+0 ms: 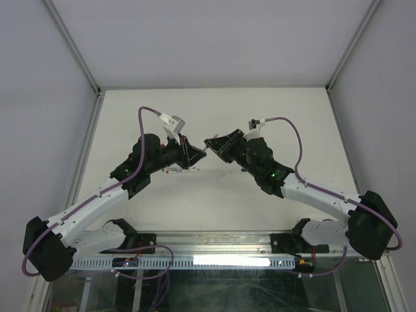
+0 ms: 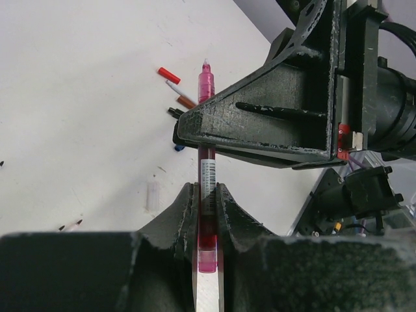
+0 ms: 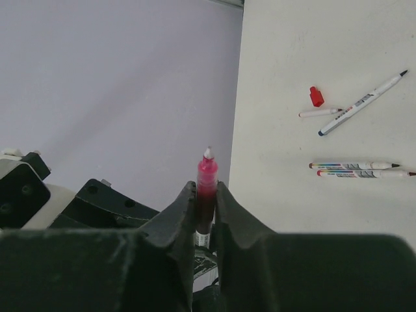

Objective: Insert the pens into the pen caps
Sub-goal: Pick up the pen from the center of the board.

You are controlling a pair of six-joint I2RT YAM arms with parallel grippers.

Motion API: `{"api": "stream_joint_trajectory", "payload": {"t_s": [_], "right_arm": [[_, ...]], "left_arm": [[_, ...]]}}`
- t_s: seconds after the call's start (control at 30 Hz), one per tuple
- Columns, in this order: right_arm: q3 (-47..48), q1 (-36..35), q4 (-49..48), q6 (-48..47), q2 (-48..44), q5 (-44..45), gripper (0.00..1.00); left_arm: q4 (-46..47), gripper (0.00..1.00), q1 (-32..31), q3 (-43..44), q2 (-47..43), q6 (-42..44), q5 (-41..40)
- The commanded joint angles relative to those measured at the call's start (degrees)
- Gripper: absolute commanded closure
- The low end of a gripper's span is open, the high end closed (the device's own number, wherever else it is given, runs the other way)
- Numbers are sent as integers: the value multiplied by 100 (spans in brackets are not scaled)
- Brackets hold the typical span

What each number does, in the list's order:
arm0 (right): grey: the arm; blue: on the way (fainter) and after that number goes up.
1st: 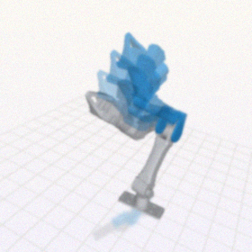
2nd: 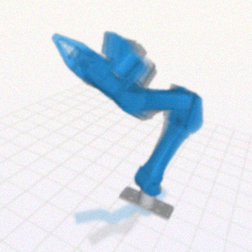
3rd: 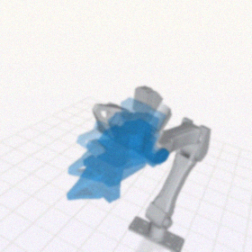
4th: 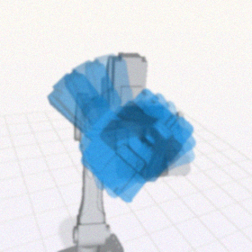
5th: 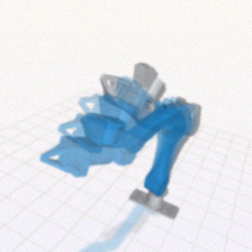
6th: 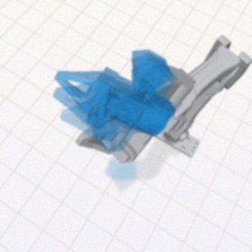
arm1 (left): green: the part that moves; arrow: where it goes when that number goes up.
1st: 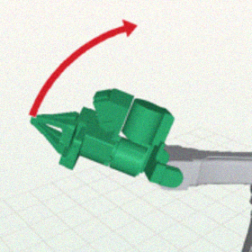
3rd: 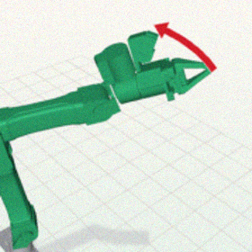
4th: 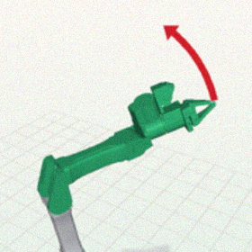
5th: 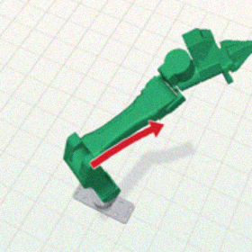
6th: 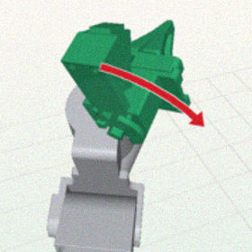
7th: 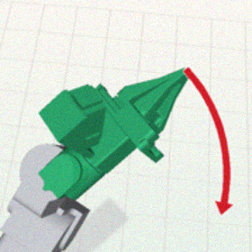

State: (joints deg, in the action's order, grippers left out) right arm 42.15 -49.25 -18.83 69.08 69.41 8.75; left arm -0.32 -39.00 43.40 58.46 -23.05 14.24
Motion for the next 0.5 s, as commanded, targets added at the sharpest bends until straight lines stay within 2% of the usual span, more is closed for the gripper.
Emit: {"api": "stream_joint_trajectory", "payload": {"t_s": [0.0, 0.07, 0.13, 0.2, 0.23, 0.27, 0.47], "right_arm": [[274, -32, -409, 44, -6, 90, 92], [305, -32, -404, -91, -5, 66, 100], [332, -32, -402, -272, -7, -2, 100], [365, -32, -413, -520, -15, -140, 100], [393, -32, -402, -624, -21, -215, 100], [405, -32, -407, -751, -26, -283, 100], [572, -49, -179, -1817, -131, -708, 100]], "left_arm": [[334, 100, -50, -26, -161, 265, 473], [339, 100, -51, -36, -175, 319, 528], [334, 98, -53, -33, -181, 365, 572], [303, 84, -51, -23, -172, 408, 619], [277, 72, -52, -7, -170, 429, 638], [263, 67, -50, 8, -164, 444, 645], [173, 62, -49, 100, -120, 461, 750]]}}
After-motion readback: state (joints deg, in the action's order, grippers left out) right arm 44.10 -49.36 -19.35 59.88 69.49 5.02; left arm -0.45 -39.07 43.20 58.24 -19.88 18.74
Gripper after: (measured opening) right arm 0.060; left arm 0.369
